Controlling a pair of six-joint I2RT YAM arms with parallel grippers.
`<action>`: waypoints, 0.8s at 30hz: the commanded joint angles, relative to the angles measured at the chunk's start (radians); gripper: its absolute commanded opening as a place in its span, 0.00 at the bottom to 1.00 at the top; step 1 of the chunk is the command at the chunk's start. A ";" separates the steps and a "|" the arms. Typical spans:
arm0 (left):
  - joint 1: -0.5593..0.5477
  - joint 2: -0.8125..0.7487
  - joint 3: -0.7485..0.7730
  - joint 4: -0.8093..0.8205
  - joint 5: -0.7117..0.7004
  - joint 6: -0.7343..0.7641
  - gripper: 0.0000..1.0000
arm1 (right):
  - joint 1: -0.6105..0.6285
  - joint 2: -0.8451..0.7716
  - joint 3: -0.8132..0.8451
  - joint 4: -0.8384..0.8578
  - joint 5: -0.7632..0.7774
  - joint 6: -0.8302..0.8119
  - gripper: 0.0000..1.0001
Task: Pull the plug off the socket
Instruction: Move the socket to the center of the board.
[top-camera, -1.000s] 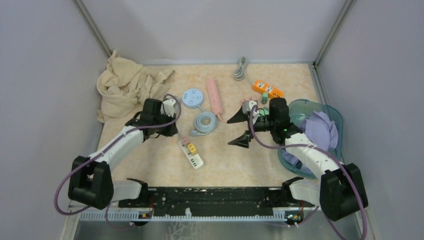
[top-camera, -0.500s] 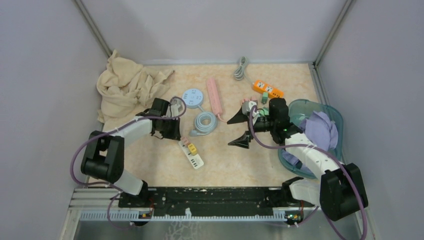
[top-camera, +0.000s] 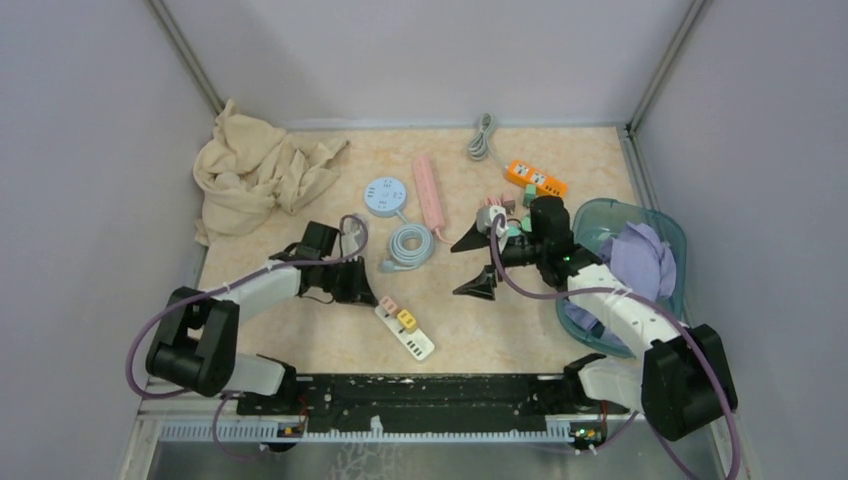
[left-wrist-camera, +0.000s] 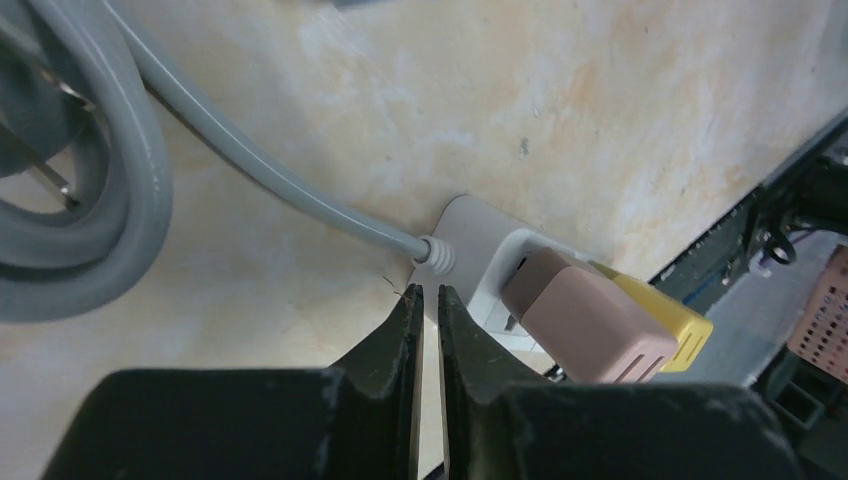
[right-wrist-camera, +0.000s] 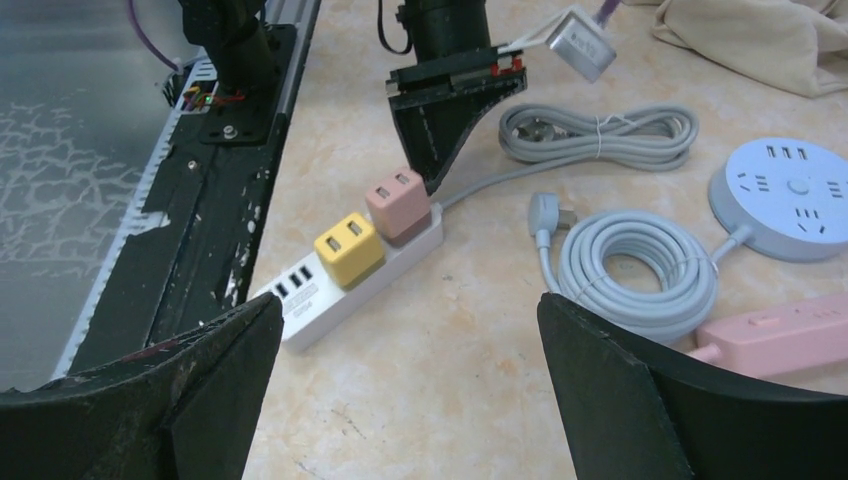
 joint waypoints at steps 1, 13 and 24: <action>-0.063 -0.046 -0.092 0.166 0.090 -0.164 0.14 | 0.076 0.024 0.109 -0.148 0.086 -0.131 0.98; -0.223 -0.154 -0.248 0.458 -0.025 -0.419 0.15 | 0.458 0.132 0.136 -0.214 0.554 -0.062 0.96; -0.224 -0.391 -0.242 0.284 -0.252 -0.369 0.20 | 0.647 0.220 0.150 -0.299 0.806 -0.045 0.95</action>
